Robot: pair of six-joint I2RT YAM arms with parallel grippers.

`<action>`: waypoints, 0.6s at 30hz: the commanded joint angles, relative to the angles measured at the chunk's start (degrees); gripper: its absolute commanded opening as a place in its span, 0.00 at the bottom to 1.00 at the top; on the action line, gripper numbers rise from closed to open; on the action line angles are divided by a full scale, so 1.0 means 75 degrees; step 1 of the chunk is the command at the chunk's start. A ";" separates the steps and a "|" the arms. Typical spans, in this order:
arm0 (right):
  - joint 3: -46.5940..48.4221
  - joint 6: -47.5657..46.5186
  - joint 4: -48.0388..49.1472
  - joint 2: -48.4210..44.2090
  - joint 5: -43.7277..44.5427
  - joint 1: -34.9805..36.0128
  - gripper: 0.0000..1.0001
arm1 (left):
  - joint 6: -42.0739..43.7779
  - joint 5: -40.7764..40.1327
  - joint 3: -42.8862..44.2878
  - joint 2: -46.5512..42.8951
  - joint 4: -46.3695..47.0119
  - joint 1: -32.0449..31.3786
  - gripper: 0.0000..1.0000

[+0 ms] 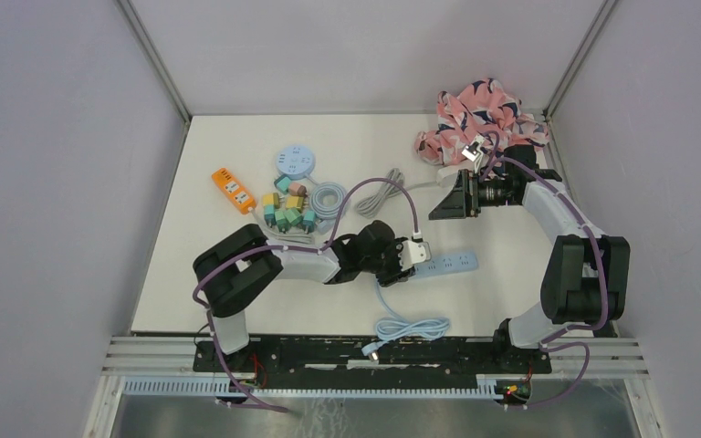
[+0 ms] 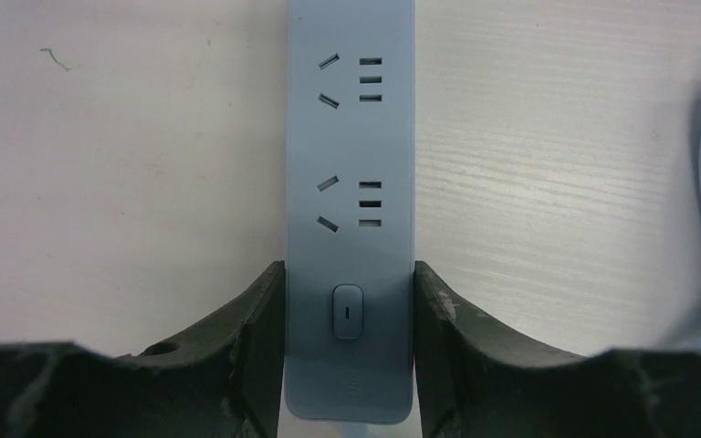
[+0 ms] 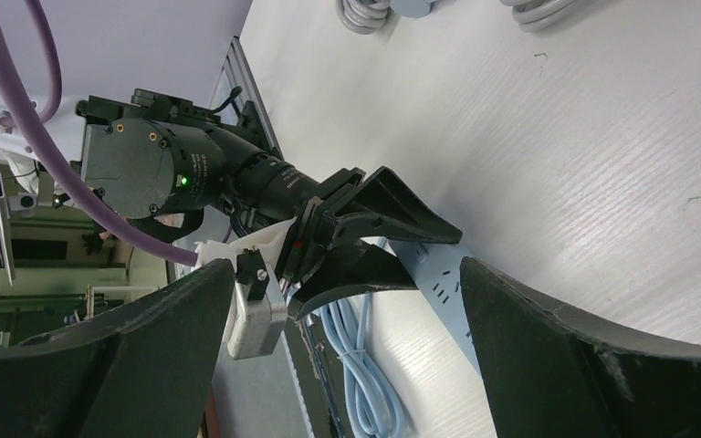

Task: Pull the plug off the socket
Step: Pick up the socket from the center of the board.

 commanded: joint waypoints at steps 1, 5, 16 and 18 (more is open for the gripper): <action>0.0336 -0.0179 0.0045 -0.0147 -0.0324 -0.0044 1.00 | -0.0232 -0.0695 -0.0283 -0.0479 0.0650 0.0074 0.03; 0.0340 -0.0188 0.0040 -0.0161 -0.0324 -0.0036 1.00 | -0.0601 -0.1104 -0.0788 -0.1059 0.1172 0.0163 0.03; 0.0333 -0.0193 0.0036 -0.0148 -0.0340 -0.0041 1.00 | -0.2011 -0.2269 -0.1679 -0.2602 0.1906 0.0966 0.03; 0.0339 -0.0188 0.0040 -0.0149 -0.0332 -0.0050 1.00 | -0.2312 -0.2478 -0.1640 -0.2750 0.1854 0.1159 0.03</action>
